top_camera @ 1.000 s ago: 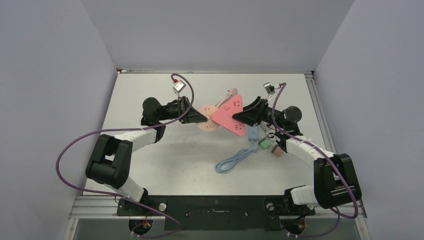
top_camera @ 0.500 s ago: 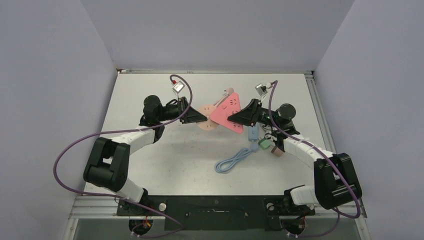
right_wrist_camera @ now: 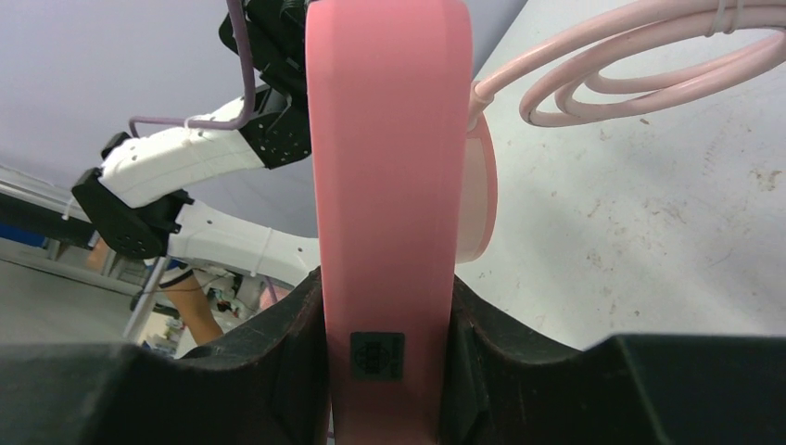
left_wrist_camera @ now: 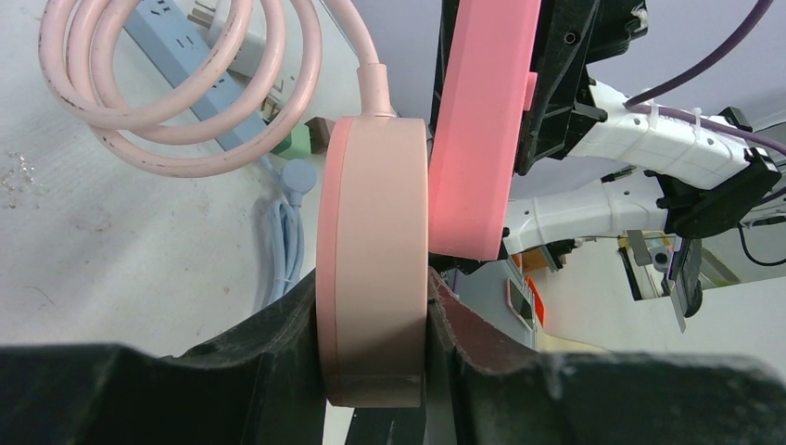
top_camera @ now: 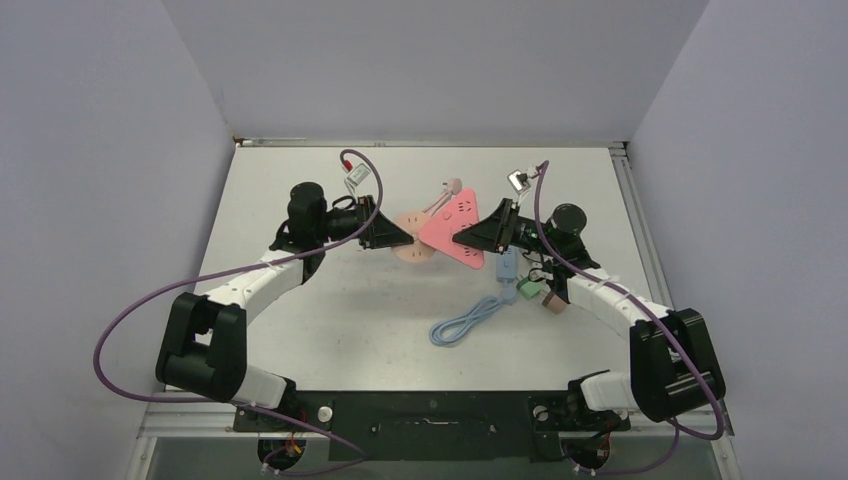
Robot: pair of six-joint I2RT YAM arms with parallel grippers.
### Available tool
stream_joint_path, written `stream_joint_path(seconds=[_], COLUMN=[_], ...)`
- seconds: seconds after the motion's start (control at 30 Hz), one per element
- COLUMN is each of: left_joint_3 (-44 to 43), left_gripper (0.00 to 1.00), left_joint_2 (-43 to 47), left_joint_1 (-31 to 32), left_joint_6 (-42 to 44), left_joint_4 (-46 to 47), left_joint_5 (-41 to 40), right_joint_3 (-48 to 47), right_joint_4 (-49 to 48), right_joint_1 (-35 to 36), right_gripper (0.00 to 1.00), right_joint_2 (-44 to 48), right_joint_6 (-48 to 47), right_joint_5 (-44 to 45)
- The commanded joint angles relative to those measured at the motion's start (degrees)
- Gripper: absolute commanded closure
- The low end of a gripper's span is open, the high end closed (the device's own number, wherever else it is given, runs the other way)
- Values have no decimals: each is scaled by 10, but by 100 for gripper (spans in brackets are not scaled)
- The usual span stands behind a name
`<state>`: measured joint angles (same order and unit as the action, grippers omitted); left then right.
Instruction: Pull the plug off the socket
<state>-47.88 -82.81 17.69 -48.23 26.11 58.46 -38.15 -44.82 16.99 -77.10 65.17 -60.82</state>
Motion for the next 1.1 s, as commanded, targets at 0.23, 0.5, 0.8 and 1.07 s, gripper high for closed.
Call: stream_joint_path(seconds=[0.23, 0.5, 0.8, 1.07], left_joint_3=[-34, -21, -13, -7], left_gripper=[100, 100, 100, 100], left_joint_2=[17, 15, 15, 15], left_joint_1=[1, 6, 21, 27], left_joint_6=[20, -35, -56, -77], left_joint_4=[21, 111, 163, 201], left_joint_5=[21, 51, 66, 73], right_joint_3=[14, 29, 27, 7], right_joint_4=[1, -148, -357, -544], right_joint_1=[-22, -28, -28, -27], right_gripper=[80, 80, 95, 95], right_joint_2=[-6, -63, -44, -45], right_joint_6=[-144, -46, 143, 314], right_joint_5=[9, -17, -17, -17])
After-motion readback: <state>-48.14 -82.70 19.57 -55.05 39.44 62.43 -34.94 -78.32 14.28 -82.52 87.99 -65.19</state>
